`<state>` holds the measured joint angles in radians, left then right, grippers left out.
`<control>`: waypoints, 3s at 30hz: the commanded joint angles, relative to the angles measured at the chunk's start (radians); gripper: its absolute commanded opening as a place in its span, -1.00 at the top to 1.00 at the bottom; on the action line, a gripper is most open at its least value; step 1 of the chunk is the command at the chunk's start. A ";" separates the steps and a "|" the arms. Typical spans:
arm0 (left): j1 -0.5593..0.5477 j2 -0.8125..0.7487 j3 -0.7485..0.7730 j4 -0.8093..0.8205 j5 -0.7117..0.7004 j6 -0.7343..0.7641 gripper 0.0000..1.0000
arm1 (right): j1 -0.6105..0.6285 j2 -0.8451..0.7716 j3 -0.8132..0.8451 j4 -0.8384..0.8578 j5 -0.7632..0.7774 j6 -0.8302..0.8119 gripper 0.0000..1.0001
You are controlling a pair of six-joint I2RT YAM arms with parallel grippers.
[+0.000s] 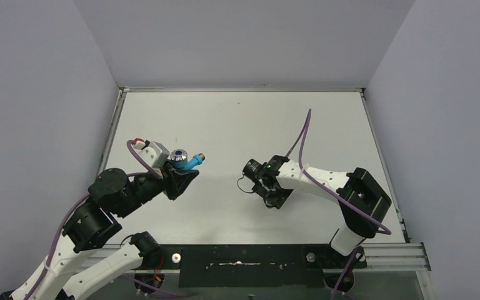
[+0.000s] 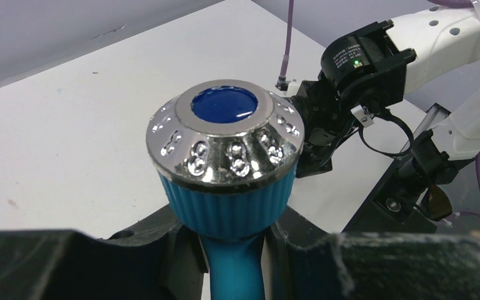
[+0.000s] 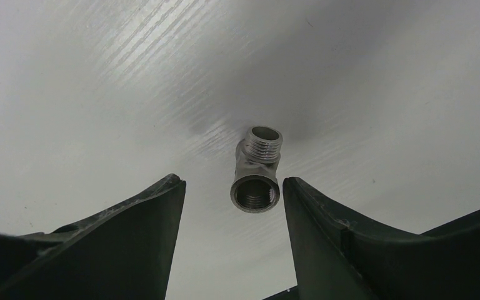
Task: Install the water faucets
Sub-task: Pick up the adaptor at the center of the board.
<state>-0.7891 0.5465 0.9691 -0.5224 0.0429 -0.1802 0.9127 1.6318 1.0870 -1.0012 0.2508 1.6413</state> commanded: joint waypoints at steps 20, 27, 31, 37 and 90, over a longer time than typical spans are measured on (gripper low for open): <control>0.004 0.033 0.025 0.071 0.032 -0.012 1.00 | -0.011 0.031 -0.120 0.182 -0.016 -0.016 -0.10; 0.004 0.032 0.021 0.072 0.032 -0.016 1.00 | -0.011 0.040 -0.137 0.192 -0.025 -0.016 -0.04; 0.004 0.035 0.023 0.073 0.032 -0.016 1.00 | -0.011 0.038 -0.144 0.193 -0.024 -0.018 0.07; 0.004 0.039 0.023 0.079 0.036 -0.018 1.00 | -0.011 0.038 -0.144 0.191 -0.027 -0.022 0.24; 0.004 0.109 -0.026 0.351 0.214 -0.225 1.00 | -0.119 -0.782 -0.084 1.003 -0.460 -1.615 1.00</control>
<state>-0.7891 0.6605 0.9024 -0.3309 0.1658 -0.3824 0.7982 0.9108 1.0515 -0.1806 0.0204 0.2958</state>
